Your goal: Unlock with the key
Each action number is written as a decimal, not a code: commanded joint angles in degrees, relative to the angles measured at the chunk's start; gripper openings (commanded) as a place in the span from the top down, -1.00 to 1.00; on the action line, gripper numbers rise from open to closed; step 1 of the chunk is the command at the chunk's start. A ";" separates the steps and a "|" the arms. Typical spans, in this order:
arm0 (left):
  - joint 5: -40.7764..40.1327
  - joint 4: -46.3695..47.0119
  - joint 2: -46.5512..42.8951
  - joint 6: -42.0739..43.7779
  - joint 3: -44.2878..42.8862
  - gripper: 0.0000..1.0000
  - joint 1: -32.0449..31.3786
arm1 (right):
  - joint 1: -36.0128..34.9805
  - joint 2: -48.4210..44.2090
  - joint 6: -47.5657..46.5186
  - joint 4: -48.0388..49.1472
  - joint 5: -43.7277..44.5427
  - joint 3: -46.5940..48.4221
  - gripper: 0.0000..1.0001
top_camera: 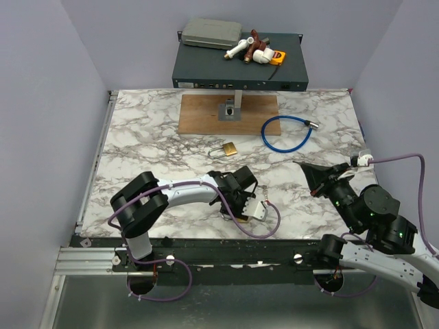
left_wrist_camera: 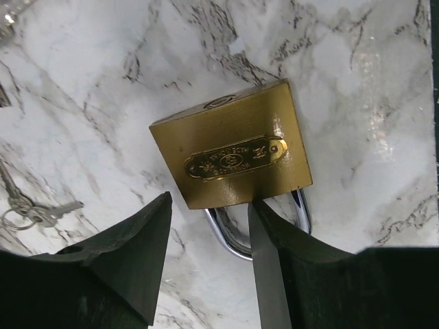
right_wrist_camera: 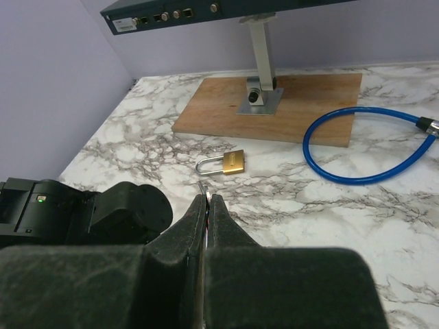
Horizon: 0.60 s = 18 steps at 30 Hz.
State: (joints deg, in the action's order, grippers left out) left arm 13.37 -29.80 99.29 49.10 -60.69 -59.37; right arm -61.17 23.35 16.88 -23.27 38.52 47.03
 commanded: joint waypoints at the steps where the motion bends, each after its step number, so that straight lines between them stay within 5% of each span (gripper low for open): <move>1: -0.39 1.88 1.45 2.25 -3.69 0.01 0.13 | -0.06 -0.78 -0.73 -1.06 2.13 1.31 0.99; 9: 7.61 -5.10 -1.90 -4.66 -6.87 -0.49 3.02 | -0.05 -0.26 -0.95 -0.99 1.65 1.59 0.99; 18: 22.45 -1.22 -6.41 -15.84 -1.86 -0.58 5.76 | -0.05 0.10 -0.81 -0.91 1.50 1.85 0.99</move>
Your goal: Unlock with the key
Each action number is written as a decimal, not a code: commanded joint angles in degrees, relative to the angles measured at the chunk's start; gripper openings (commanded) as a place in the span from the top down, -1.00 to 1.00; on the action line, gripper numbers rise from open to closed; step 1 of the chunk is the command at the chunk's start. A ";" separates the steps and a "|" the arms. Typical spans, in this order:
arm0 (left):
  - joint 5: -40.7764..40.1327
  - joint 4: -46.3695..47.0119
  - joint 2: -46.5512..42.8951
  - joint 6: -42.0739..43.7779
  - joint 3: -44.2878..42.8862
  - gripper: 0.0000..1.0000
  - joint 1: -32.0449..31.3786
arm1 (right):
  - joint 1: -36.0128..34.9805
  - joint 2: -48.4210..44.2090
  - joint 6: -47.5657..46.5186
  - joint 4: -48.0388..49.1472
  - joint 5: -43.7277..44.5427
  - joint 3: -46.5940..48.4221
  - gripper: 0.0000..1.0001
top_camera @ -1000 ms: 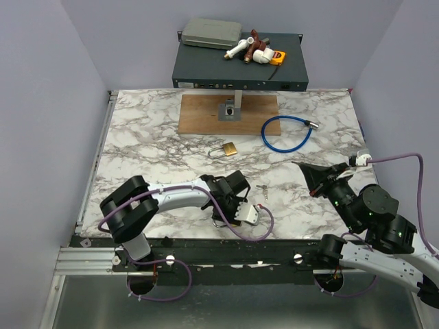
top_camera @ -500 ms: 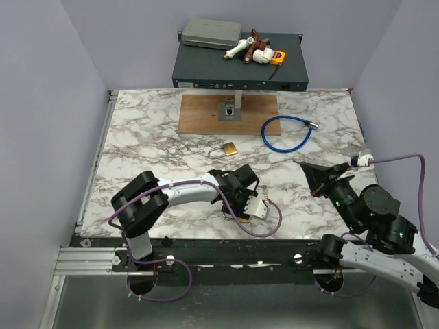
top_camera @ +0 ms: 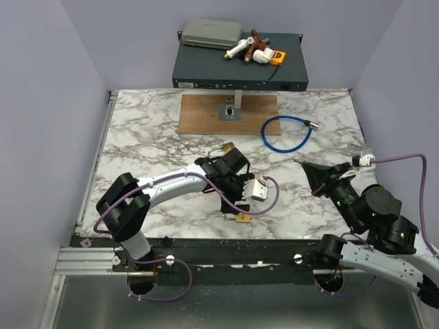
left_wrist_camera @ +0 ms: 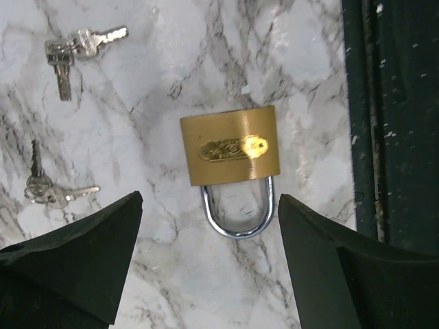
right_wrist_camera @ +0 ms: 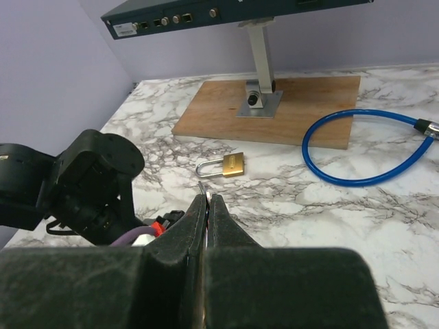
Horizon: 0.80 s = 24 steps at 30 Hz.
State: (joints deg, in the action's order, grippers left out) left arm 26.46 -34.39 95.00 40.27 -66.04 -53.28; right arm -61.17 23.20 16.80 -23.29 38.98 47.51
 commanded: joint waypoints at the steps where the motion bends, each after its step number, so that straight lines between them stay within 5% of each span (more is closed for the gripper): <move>1: 9.71 5.82 -2.39 -8.27 4.79 -0.57 -0.33 | -0.05 0.40 -0.63 -0.84 1.11 1.30 0.99; 12: 4.24 28.38 -3.79 -15.48 16.89 -0.53 0.81 | -0.12 2.99 -0.85 0.34 1.71 2.00 0.99; 24: 9.99 29.81 -3.64 -11.80 20.08 -0.72 1.60 | -0.10 3.64 -0.38 0.35 1.55 2.07 0.99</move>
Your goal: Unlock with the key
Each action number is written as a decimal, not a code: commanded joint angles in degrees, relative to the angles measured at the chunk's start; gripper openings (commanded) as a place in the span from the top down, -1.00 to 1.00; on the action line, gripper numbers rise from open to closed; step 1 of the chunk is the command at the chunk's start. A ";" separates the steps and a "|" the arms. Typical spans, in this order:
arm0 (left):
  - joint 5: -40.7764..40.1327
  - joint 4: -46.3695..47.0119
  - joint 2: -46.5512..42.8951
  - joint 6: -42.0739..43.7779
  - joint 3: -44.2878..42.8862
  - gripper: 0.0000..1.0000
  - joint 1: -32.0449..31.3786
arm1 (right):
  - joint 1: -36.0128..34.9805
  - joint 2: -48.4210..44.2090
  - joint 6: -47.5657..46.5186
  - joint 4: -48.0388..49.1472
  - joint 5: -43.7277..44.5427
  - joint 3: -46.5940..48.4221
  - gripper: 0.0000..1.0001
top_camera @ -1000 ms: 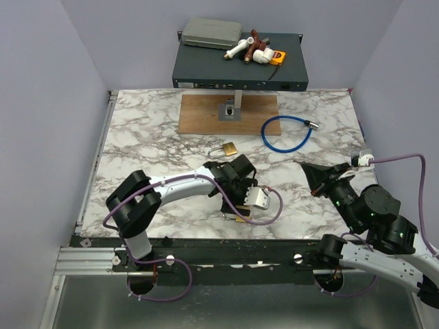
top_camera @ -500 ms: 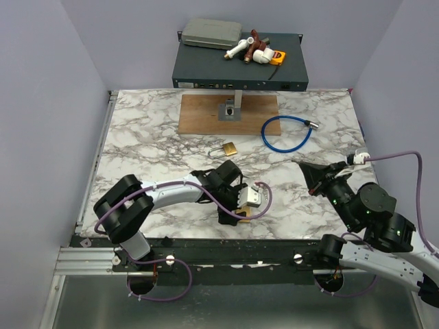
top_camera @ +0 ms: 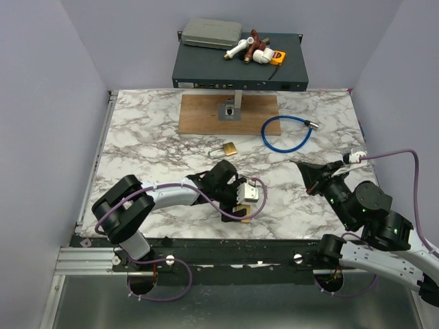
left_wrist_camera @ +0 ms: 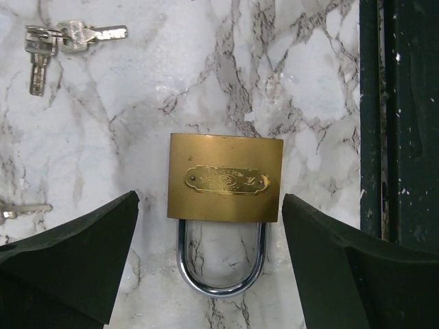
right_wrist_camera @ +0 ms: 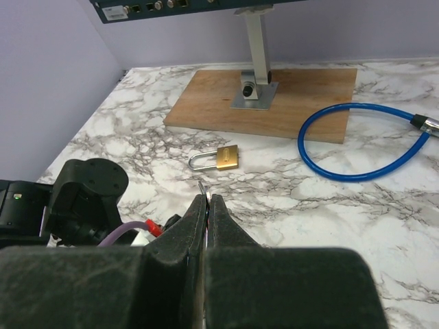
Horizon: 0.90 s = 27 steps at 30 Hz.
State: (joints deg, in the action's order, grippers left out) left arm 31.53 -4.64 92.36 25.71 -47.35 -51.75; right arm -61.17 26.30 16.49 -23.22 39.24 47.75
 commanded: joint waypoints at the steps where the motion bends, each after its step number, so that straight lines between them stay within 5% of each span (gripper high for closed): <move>1: 5.98 -1.39 -0.96 3.77 1.39 -0.75 0.07 | -0.06 0.51 -0.13 0.31 1.27 1.83 0.99; 5: 9.13 -4.96 -1.23 7.27 1.72 -0.97 0.06 | -0.08 0.49 -0.17 0.37 1.28 1.56 0.99; 27: 1.89 4.38 3.41 6.99 5.66 -0.97 -1.51 | -0.10 -0.30 -0.82 -3.06 2.67 4.53 0.99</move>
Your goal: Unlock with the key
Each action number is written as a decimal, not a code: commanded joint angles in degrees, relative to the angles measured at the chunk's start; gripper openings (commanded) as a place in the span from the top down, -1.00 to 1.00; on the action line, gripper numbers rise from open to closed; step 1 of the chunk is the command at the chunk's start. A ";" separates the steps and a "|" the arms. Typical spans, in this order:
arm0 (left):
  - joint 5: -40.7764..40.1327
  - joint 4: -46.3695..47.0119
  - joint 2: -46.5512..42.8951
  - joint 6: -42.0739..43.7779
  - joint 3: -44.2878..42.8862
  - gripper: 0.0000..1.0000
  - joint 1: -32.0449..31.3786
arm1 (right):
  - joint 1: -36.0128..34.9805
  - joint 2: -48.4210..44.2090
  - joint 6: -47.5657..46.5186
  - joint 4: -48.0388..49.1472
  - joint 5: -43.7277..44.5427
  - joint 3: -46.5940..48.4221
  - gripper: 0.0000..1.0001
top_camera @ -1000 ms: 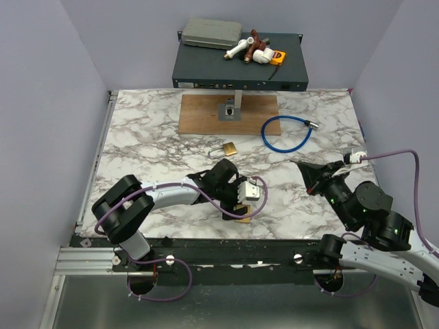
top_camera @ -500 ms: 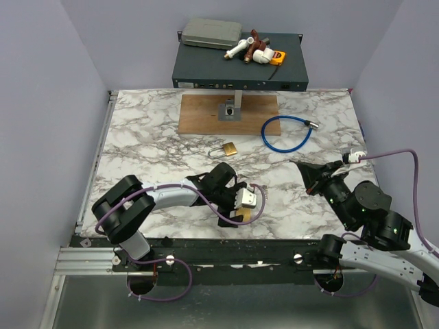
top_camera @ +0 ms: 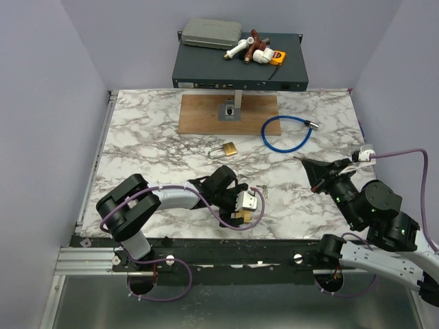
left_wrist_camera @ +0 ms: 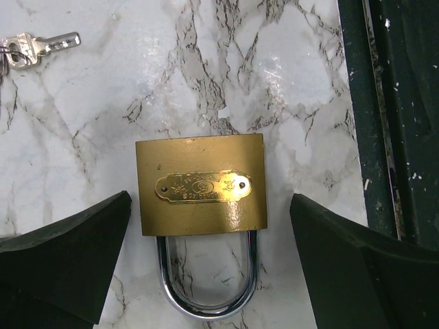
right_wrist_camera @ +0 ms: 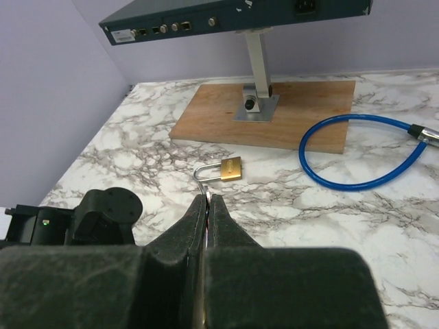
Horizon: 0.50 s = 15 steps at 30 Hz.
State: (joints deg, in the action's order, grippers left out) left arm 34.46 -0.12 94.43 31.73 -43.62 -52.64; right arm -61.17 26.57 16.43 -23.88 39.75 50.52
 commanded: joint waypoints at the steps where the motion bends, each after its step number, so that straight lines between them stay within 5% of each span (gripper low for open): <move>1: -1.29 -0.17 1.57 1.16 2.04 -0.97 -0.71 | -0.05 -0.56 -0.73 -2.41 2.18 1.77 0.99; 5: -1.33 1.78 2.22 1.84 2.22 -0.86 -0.88 | -0.06 -0.73 -0.40 -2.41 1.92 1.43 0.98; 15: -1.61 0.21 0.99 -0.40 0.52 0.57 -1.15 | -0.13 -0.08 0.12 -2.25 0.79 1.07 0.99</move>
State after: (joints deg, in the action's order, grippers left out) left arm 34.28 3.18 94.91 31.64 -42.92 -53.39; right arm -61.17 26.30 16.45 -25.19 40.18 51.16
